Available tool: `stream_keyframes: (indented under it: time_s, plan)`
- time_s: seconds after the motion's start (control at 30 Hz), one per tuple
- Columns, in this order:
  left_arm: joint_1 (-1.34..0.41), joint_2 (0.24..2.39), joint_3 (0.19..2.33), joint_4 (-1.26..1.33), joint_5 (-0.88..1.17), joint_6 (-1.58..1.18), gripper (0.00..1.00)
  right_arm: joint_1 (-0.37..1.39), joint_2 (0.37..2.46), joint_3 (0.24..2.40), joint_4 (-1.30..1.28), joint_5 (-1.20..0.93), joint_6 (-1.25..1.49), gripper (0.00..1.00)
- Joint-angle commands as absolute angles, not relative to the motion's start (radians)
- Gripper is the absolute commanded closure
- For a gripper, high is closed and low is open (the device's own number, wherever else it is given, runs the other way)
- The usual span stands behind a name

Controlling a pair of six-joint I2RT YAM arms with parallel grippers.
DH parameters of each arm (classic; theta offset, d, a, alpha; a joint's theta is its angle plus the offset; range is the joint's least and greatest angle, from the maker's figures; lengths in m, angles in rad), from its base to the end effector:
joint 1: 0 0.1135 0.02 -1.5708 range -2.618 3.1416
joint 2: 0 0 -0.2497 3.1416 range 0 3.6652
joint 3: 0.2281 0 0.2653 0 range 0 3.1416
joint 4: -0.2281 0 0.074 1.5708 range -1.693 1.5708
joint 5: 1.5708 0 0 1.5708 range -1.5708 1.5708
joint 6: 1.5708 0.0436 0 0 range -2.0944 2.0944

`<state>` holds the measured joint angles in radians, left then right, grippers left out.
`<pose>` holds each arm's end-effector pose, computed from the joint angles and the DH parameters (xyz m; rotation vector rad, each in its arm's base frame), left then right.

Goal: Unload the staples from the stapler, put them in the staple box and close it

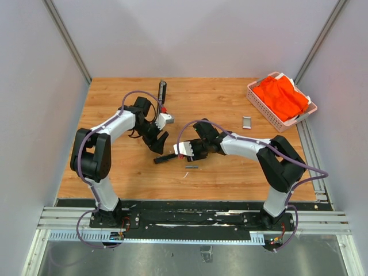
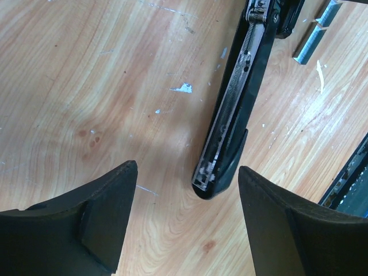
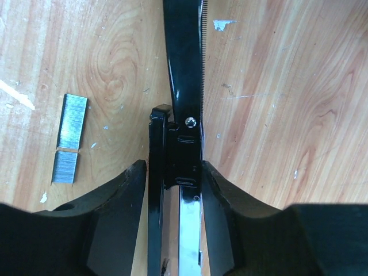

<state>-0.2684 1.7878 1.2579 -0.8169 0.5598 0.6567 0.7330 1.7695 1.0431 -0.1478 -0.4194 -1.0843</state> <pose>0.3330 -0.1156 0.1703 1.2977 2.4047 -0.7110 0.2671 0.2643 0.1442 -1.9791 1.3109 0.3458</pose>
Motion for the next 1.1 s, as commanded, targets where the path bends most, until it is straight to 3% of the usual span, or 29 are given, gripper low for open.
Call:
stream_keyframes:
  time_s: [0.0, 0.43, 0.57, 1.07]
  plan:
    - [-0.260, 1.742, 1.235, -0.787, 0.557, 0.658, 0.24, 0.730, 1.805, 1.080, -0.234, -0.428, -1.030, 0.55]
    - [-0.259, 1.746, 1.248, -0.781, 0.571, 0.665, 0.23, 0.708, 1.794, 1.107, -0.234, -0.430, -0.988, 0.51]
    - [-0.260, 1.750, 1.261, -0.780, 0.580, 0.668, 0.19, 0.685, 1.753, 1.119, -0.232, -0.442, -0.938, 0.44]
    - [-0.461, 1.816, 1.307, -0.773, 0.523, 0.657, 0.20, 0.426, 1.532, 1.055, -0.267, -0.731, -0.707, 0.43]
